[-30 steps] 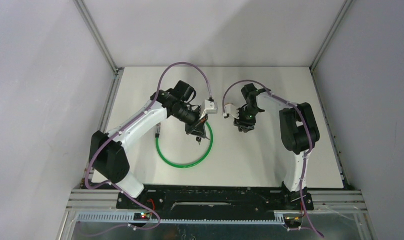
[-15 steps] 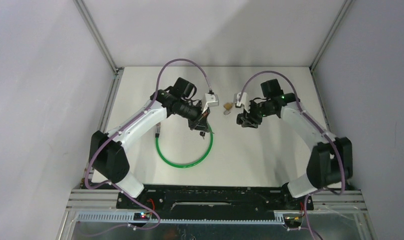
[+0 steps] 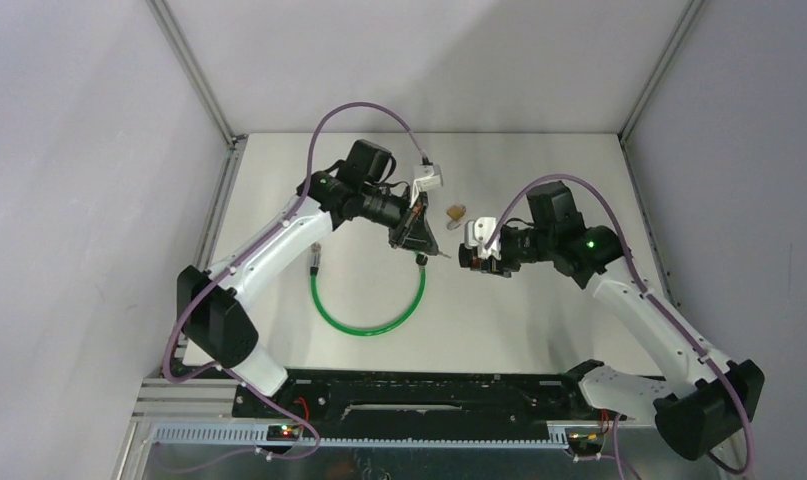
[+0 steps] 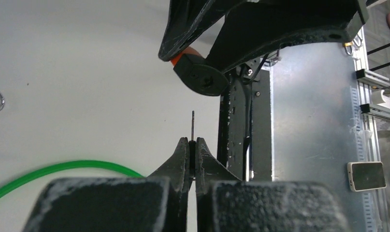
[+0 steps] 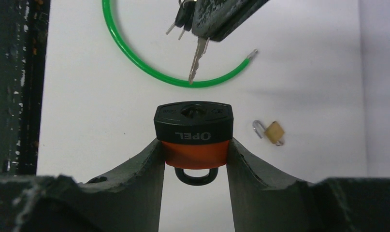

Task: Unlock with the key

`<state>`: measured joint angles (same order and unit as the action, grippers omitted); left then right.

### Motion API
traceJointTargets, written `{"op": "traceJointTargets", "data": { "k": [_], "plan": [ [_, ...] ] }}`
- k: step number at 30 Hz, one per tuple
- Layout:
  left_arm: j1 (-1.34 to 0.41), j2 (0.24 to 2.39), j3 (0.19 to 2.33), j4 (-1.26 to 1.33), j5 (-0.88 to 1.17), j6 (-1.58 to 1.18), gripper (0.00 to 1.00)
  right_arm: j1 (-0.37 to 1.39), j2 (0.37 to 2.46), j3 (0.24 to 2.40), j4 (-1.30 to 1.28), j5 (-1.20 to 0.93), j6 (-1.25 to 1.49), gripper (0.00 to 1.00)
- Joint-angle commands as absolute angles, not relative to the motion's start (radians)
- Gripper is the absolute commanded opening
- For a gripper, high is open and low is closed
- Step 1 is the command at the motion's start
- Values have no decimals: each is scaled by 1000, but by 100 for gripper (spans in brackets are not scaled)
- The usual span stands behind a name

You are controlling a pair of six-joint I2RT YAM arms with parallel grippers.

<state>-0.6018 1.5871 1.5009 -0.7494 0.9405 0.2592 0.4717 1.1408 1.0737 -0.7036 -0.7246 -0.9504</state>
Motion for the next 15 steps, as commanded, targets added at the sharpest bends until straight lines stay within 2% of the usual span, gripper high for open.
{"op": "traceJointTargets", "data": {
  "k": [1, 8, 15],
  "plan": [
    [-638, 1529, 1512, -683, 991, 207, 0, 519, 1061, 1077, -642, -655, -990, 0],
    [-641, 1501, 1498, -660, 976, 196, 0, 534, 944, 1078, -605, -547, -918, 0],
    [-641, 1455, 1468, -644, 951, 201, 0, 479, 924, 1078, -672, -647, -880, 0]
  ]
}}
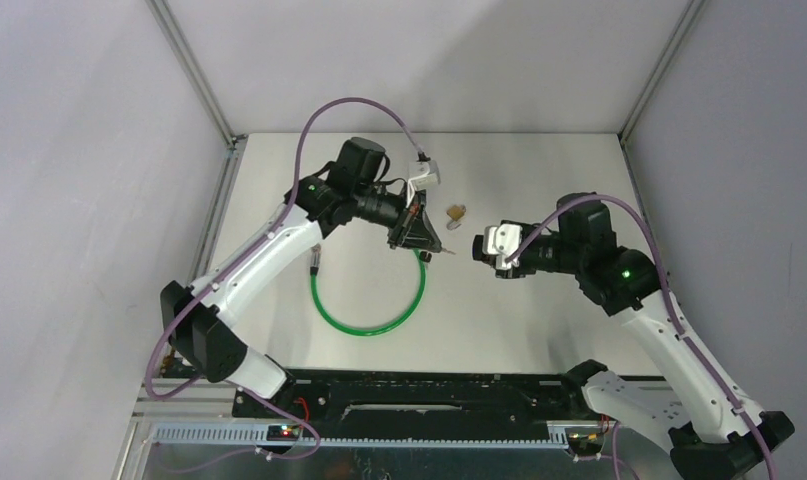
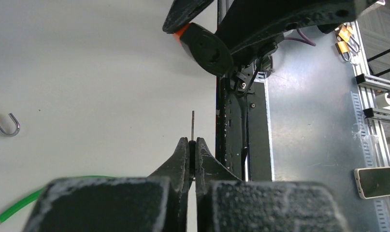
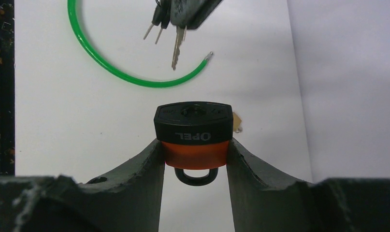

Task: Unlock with the key

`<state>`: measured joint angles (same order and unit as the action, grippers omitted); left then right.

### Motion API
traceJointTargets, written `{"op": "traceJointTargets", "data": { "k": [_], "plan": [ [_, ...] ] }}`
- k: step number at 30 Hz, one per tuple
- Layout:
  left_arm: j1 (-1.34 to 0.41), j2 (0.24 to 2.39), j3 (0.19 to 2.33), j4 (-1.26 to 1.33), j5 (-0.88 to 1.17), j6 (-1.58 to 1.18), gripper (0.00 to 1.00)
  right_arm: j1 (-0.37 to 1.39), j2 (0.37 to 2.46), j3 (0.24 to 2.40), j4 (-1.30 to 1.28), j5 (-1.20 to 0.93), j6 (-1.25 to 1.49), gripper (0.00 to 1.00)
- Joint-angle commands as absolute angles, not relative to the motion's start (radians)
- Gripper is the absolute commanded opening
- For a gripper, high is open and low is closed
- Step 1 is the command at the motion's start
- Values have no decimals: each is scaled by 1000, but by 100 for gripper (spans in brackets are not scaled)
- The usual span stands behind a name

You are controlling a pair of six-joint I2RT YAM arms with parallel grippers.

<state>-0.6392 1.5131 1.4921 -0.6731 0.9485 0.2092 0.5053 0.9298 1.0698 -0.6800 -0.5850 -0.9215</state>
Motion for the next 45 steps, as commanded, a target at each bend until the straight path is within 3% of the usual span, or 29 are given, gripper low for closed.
{"op": "traceJointTargets", "data": {
  "k": [1, 13, 19, 32, 45],
  "plan": [
    [-641, 1451, 1468, -656, 948, 215, 0, 477, 929, 1079, -693, -660, -876, 0],
    [-680, 1382, 1447, -961, 858, 736, 0, 505, 1428, 1246, -1278, -979, -1111, 0],
    [-725, 1324, 1359, -991, 808, 909, 0, 525, 1664, 1349, -1525, -1083, -1287, 0],
    [-848, 1215, 1202, -914, 788, 1047, 0, 530, 1713, 1344, -1526, -1176, -1334, 0],
    [-956, 1233, 1203, -867, 689, 1049, 0, 578, 1729, 1345, -1511, -1180, -1338, 0]
  ]
}}
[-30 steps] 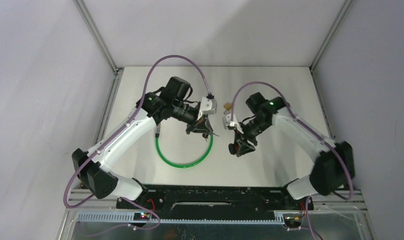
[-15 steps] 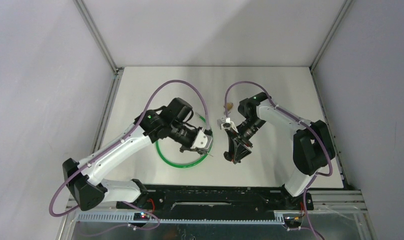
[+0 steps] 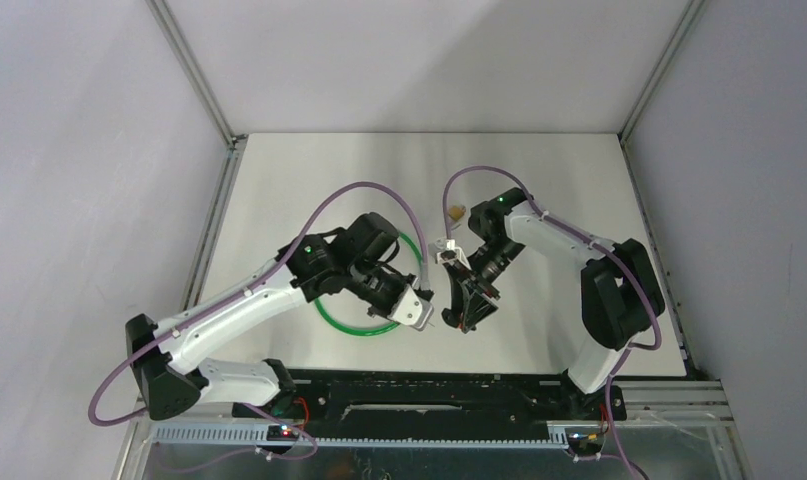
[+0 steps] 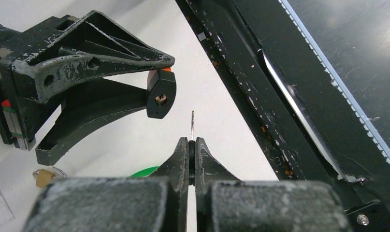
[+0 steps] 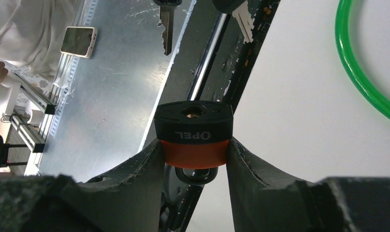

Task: Unlock with the key

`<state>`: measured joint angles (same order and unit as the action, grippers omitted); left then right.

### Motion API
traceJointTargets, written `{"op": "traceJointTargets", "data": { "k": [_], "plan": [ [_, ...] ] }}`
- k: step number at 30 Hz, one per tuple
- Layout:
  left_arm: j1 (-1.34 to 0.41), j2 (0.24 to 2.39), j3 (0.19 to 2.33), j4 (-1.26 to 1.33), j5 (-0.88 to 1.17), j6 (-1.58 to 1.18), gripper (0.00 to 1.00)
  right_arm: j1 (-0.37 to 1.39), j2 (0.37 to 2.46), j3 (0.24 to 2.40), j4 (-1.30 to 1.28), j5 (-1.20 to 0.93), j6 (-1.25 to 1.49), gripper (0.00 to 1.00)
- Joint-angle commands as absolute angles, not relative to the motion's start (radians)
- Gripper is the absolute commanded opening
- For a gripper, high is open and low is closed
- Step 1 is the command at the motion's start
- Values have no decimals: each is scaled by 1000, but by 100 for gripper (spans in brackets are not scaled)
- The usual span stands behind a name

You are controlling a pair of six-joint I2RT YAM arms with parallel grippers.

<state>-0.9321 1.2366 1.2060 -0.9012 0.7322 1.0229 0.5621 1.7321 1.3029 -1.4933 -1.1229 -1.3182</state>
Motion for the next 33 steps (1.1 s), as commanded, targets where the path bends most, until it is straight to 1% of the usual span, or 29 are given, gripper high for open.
{"op": "traceJointTargets", "data": {
  "k": [1, 17, 33],
  "plan": [
    [-959, 1240, 1205, -861, 680, 1047, 0, 583, 1731, 1344, -1512, -1180, -1338, 0],
    [-1005, 1284, 1207, -743, 589, 979, 0, 601, 1732, 1341, -1529, -1189, -1357, 0],
    [-1029, 1266, 1170, -728, 581, 986, 0, 599, 1732, 1341, -1519, -1184, -1339, 0]
  ]
}}
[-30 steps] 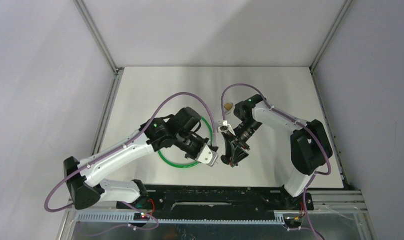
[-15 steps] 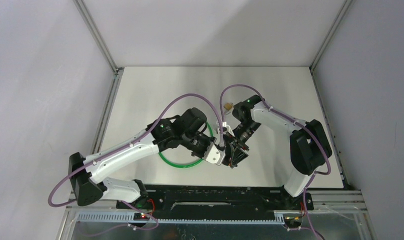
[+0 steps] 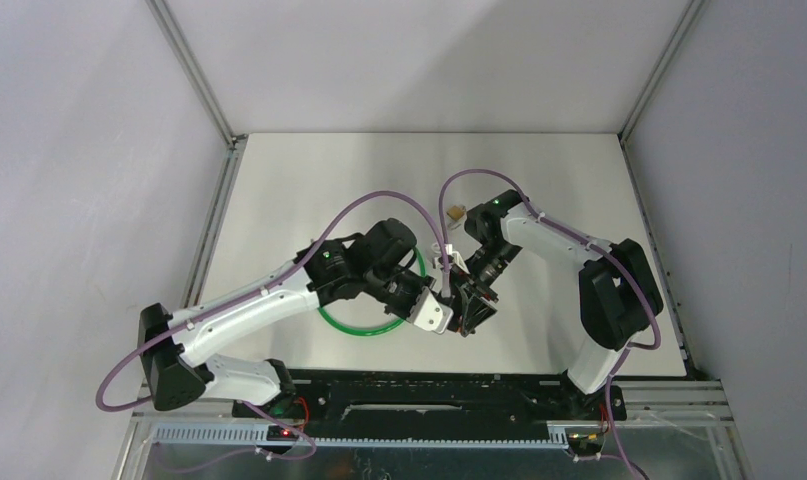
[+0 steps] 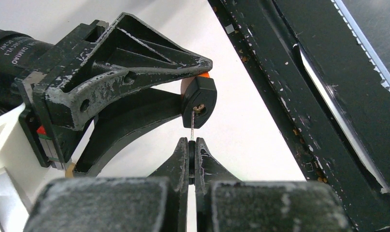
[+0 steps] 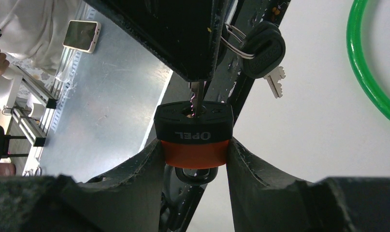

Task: Unlock with the key

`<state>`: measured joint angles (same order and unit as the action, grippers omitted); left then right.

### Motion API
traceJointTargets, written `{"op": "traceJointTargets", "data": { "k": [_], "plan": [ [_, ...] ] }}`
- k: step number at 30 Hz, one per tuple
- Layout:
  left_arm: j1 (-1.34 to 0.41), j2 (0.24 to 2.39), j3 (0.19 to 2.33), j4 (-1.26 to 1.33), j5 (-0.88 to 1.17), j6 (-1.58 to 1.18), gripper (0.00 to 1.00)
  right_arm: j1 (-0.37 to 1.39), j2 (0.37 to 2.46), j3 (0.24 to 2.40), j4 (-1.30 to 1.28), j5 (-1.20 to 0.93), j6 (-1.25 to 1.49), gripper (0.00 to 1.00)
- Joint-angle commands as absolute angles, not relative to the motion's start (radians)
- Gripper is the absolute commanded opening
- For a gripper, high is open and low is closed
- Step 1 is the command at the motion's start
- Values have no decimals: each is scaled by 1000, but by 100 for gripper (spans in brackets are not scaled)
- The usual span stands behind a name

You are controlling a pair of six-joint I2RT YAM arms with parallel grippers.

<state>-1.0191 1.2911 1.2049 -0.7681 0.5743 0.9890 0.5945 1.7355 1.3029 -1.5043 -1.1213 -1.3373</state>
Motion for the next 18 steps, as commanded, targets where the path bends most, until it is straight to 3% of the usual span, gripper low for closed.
{"op": "traceJointTargets", "data": {
  "k": [1, 18],
  "plan": [
    [-1029, 1265, 1170, -728, 583, 986, 0, 600, 1731, 1341, -1517, -1183, -1338, 0],
    [-1040, 1262, 1151, -679, 580, 975, 0, 588, 1736, 1350, -1525, -1189, -1334, 0]
  ]
}}
